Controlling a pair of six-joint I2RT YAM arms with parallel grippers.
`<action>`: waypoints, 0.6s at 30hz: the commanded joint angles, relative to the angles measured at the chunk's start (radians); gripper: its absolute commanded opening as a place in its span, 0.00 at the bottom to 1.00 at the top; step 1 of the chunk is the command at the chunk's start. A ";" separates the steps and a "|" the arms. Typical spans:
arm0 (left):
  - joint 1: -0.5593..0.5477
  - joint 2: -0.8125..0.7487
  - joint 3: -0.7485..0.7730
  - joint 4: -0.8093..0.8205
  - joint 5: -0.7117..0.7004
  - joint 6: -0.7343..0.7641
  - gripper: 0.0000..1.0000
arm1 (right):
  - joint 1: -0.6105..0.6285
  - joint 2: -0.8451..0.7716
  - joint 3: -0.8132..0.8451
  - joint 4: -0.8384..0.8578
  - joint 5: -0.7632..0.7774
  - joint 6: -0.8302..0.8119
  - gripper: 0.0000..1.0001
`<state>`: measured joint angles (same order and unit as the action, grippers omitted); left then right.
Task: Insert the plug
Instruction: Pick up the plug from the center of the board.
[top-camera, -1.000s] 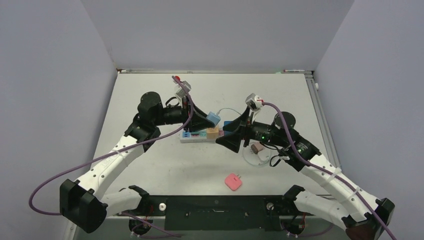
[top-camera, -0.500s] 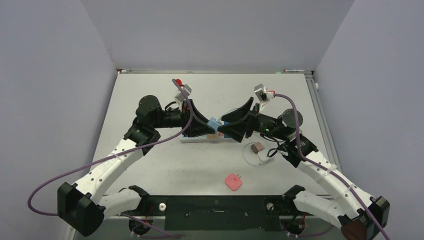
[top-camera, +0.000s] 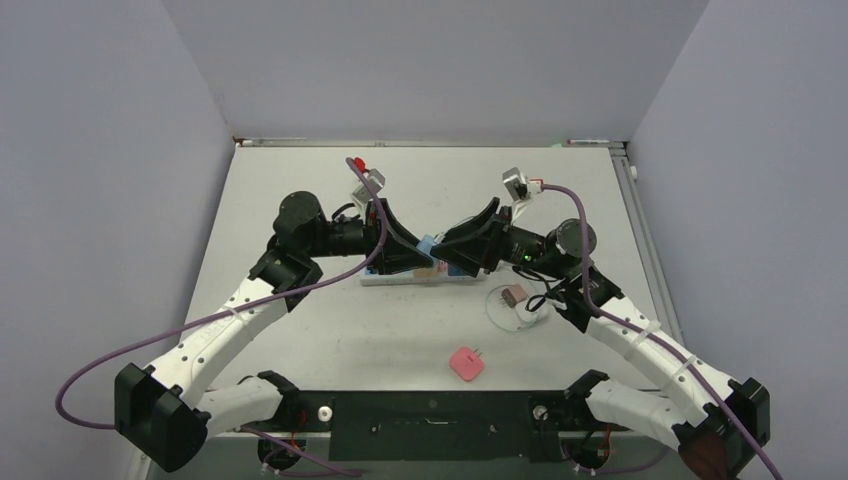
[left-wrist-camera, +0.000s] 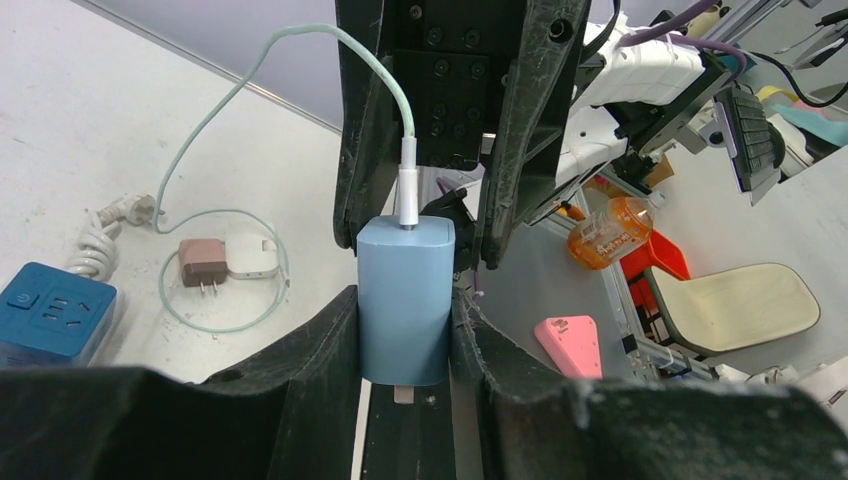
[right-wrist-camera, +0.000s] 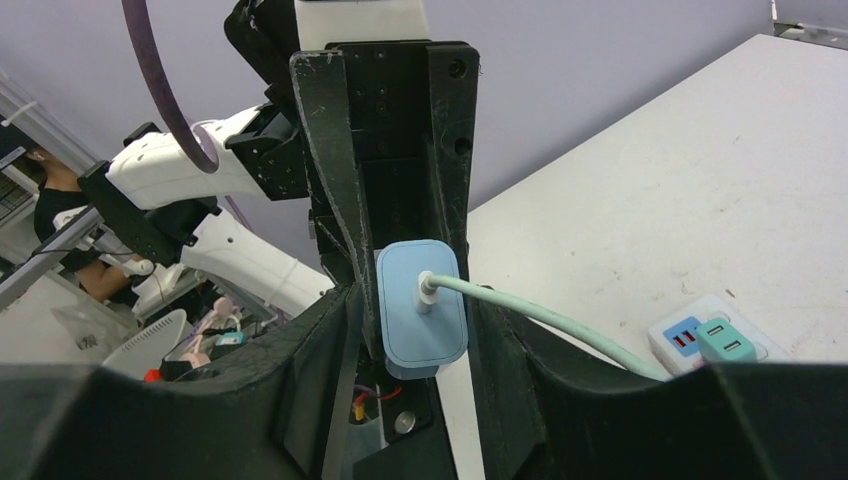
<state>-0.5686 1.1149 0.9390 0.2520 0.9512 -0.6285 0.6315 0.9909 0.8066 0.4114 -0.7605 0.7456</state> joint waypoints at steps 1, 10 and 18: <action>-0.005 0.011 0.061 0.069 -0.011 -0.024 0.00 | 0.026 -0.001 0.001 0.058 0.005 -0.017 0.42; -0.005 0.043 0.080 0.037 -0.022 -0.014 0.67 | 0.037 -0.002 0.067 -0.153 0.064 -0.143 0.12; 0.073 0.114 0.163 -0.557 -0.173 0.614 0.96 | -0.006 0.038 0.235 -0.631 0.492 -0.405 0.05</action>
<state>-0.5293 1.1786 1.0252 0.0269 0.8955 -0.3962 0.6437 1.0058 0.9558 -0.0162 -0.5323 0.4892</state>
